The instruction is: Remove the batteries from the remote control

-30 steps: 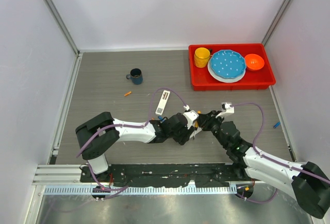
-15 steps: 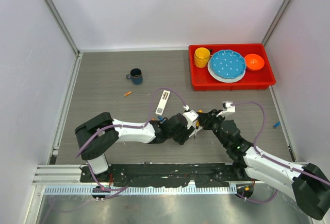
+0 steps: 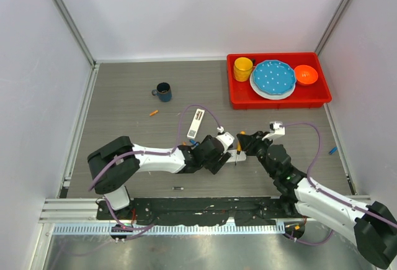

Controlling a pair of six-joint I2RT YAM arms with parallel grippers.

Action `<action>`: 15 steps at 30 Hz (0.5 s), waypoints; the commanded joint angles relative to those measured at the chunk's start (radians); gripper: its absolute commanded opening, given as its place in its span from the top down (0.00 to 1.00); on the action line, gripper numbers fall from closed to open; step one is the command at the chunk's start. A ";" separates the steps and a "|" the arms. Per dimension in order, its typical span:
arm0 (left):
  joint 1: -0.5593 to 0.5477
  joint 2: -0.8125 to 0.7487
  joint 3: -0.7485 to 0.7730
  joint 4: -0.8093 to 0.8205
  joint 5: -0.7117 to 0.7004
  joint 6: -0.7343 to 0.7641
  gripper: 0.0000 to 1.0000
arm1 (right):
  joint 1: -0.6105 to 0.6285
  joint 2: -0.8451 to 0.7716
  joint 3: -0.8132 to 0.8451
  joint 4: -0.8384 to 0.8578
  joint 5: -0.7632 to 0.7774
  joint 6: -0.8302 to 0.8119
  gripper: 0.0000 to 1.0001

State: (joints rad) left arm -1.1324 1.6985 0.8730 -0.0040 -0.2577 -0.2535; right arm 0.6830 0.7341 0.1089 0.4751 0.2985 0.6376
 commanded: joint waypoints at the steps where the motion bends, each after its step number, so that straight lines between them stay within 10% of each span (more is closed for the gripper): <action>1: 0.003 0.003 0.041 -0.045 -0.121 0.002 0.31 | -0.005 -0.022 0.051 0.002 0.027 -0.030 0.99; 15: 0.006 0.101 0.184 -0.087 -0.218 -0.049 0.33 | -0.011 0.207 0.118 0.169 0.057 -0.093 0.98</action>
State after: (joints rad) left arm -1.1320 1.7947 1.0176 -0.1024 -0.4229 -0.2630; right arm 0.6765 0.8665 0.1650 0.5079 0.3244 0.5812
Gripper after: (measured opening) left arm 0.664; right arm 0.262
